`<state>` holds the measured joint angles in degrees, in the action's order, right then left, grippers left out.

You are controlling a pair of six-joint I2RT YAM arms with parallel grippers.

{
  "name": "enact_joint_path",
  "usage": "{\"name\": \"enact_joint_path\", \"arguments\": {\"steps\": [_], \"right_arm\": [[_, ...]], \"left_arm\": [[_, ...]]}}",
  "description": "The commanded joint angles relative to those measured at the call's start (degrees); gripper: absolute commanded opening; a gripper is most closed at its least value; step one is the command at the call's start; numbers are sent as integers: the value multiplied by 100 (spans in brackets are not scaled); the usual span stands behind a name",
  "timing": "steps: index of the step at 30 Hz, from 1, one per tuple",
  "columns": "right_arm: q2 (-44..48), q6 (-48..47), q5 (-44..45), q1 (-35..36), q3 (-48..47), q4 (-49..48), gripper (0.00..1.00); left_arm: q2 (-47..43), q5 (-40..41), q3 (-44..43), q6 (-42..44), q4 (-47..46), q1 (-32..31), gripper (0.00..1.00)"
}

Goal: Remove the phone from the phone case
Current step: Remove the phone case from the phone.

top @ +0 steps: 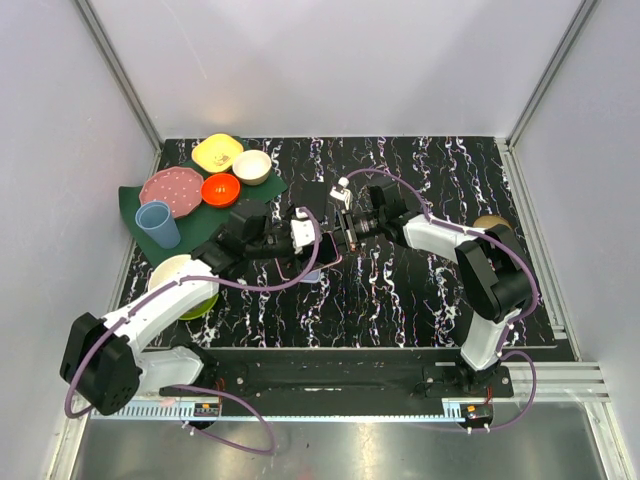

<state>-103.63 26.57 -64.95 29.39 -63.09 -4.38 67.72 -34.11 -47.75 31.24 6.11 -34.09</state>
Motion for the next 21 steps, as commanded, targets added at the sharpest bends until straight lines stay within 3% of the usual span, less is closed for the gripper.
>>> {"name": "enact_joint_path", "arguments": {"steps": [1,21], "right_arm": [[256,-37,-159,-38,-239,-168,0],[274,-46,-141,-38,-256,-168,0]], "left_arm": [[109,124,64,-22,-365,-46,99],[434,387,108,40,-470,-204,99]]}}
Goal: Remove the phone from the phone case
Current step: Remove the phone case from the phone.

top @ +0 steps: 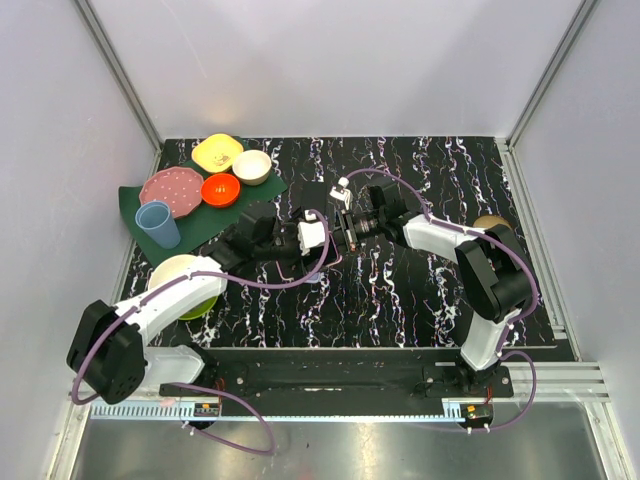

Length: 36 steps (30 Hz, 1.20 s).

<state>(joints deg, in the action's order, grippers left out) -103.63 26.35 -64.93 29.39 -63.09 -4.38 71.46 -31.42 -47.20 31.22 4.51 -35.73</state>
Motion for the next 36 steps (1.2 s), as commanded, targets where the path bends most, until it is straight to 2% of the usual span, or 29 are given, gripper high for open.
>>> {"name": "enact_joint_path", "arguments": {"steps": [1,8,14,25,36], "right_arm": [[282,-25,-143,-30,-248,-168,0],[283,-25,-126,-38,-256,-168,0],[291,-16,-134,-38,-239,-212,0],[300,-7,-125,-38,-221,-238,0],[318,-25,-55,-65,-160,-335,0]], "left_arm": [[70,118,44,42,-319,-57,99],[96,136,44,42,-319,-57,96],[131,83,18,33,-293,-66,87],[149,-163,-44,-28,-240,-75,63],[-159,-470,79,-275,-434,-66,60]]}}
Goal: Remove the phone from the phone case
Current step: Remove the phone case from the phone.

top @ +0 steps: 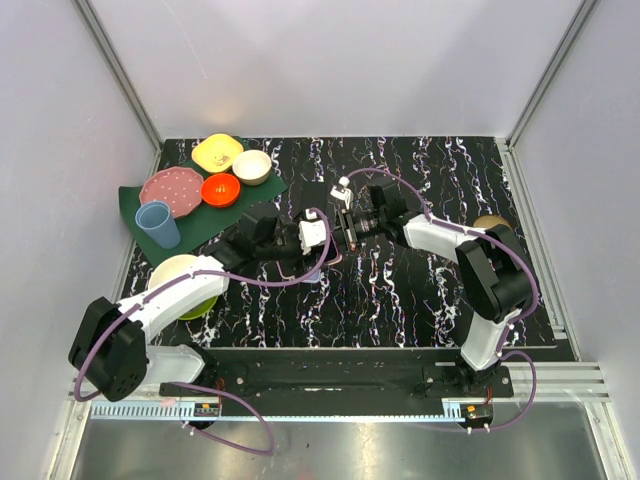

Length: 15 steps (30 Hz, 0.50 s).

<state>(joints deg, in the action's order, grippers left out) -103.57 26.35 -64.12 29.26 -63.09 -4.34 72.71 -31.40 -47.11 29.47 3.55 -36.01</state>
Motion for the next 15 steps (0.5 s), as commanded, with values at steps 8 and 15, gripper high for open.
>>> {"name": "enact_joint_path", "arguments": {"steps": [8,15], "right_arm": [[381,-16,-119,-69,-142,-366,0],[408,-25,-110,-87,-63,-489,0]], "left_arm": [[-380,-648,141,-249,-451,-29,57],[-503,-956,246,-522,-689,76,57]]}}
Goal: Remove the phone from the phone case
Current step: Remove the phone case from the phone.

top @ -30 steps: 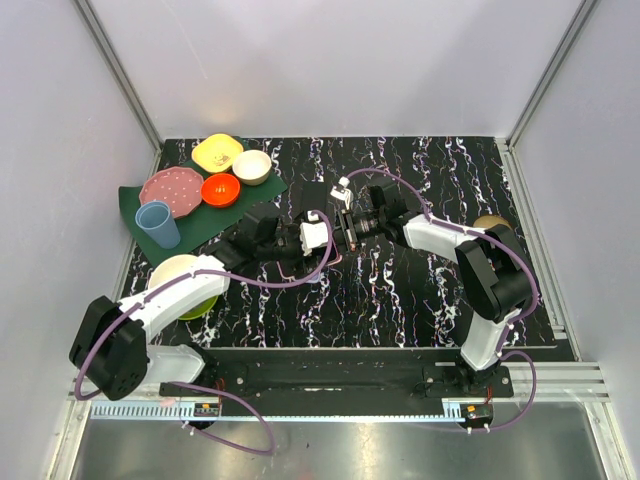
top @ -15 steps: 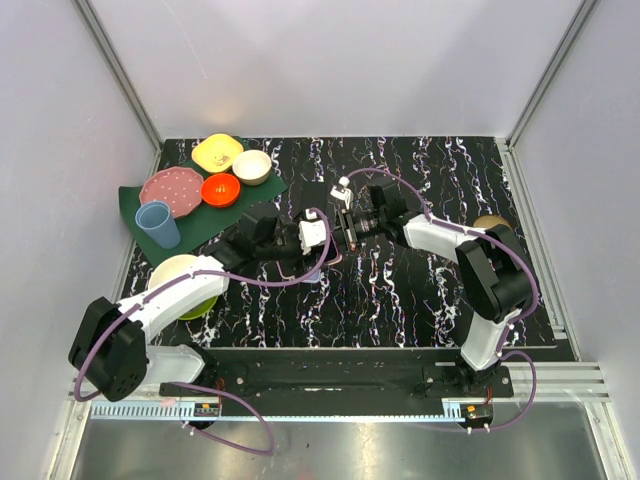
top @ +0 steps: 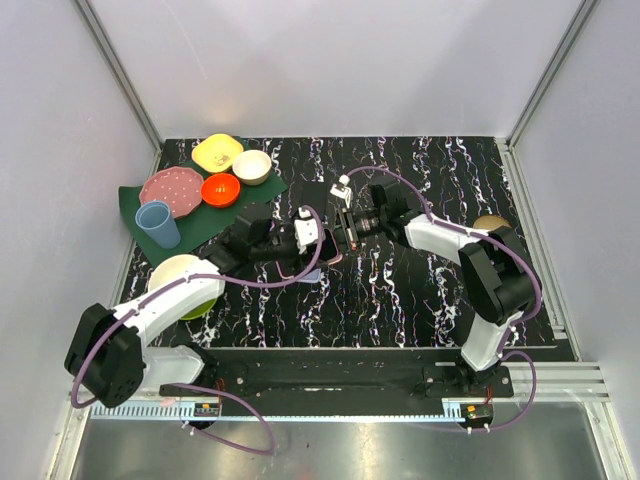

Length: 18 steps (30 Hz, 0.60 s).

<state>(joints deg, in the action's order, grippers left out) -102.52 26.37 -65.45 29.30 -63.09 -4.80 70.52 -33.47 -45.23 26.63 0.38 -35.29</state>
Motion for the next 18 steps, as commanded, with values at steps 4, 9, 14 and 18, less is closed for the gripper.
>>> {"name": "enact_joint_path", "arguments": {"steps": [4,9,14,18], "right_arm": [[311,-35,24,-91,-45,-478,0],[347,-71,41,-100,-19,-487,0],[382,-158,59,-109,25,-505,0],[382,-159,68,-100,51,-557,0]], "left_arm": [[-328,-766,120,-404,-556,66,56],[-355,-897,181,-527,-688,154,56],[-372,-1012,261,-650,-881,241,56],[-399,-1170,287,-940,-1049,356,56]]}}
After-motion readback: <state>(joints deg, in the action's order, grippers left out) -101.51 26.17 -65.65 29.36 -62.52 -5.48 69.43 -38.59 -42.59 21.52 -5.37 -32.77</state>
